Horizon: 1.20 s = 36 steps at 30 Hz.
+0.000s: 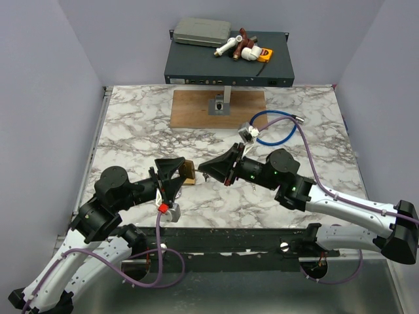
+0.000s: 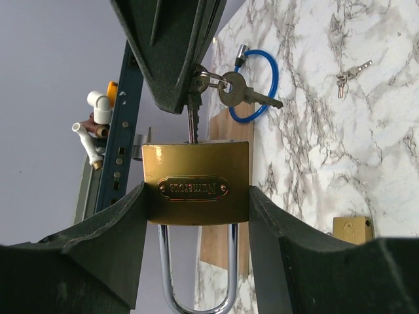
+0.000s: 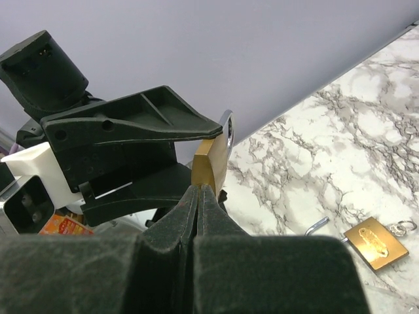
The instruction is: Unlock with the key
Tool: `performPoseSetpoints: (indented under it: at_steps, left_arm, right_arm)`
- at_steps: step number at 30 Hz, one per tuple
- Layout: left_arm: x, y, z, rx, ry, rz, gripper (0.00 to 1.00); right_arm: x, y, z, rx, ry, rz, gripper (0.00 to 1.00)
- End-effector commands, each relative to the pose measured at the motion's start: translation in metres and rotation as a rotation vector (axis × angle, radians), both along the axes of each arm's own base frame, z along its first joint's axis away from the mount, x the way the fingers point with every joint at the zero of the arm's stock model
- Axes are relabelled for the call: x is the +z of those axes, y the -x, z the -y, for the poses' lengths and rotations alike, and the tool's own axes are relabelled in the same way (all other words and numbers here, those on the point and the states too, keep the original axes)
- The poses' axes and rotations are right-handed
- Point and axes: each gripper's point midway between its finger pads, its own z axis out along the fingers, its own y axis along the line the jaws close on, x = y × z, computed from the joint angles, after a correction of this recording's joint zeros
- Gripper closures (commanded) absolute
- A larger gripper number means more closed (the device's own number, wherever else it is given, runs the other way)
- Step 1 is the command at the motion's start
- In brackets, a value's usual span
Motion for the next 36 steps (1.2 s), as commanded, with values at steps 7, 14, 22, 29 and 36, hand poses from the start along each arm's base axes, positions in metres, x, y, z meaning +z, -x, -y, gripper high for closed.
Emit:
performPoseSetpoints:
  at_steps: [7, 14, 22, 29, 36]
  left_arm:
    - [0.028, 0.009, 0.003, -0.053, 0.031, 0.136, 1.00]
    - [0.020, 0.007, 0.002, -0.047, -0.017, 0.148, 1.00]
    - [0.024, -0.006, -0.002, 0.029, 0.004, 0.121, 1.00]
    - [0.026, -0.007, -0.003, 0.044, 0.019, 0.110, 1.00]
    - [0.031, -0.004, -0.001, 0.027, 0.042, 0.109, 1.00]
  right_arm:
    - [-0.019, 0.010, -0.007, 0.035, 0.039, -0.024, 0.99]
    - [-0.017, 0.011, -0.011, 0.046, 0.016, -0.020, 0.99]
    - [-0.024, 0.014, -0.014, 0.045, 0.021, -0.025, 0.99]
    - [-0.026, 0.014, -0.020, 0.040, 0.018, -0.019, 0.99]
    - [-0.030, 0.014, -0.029, 0.054, 0.014, -0.013, 0.99]
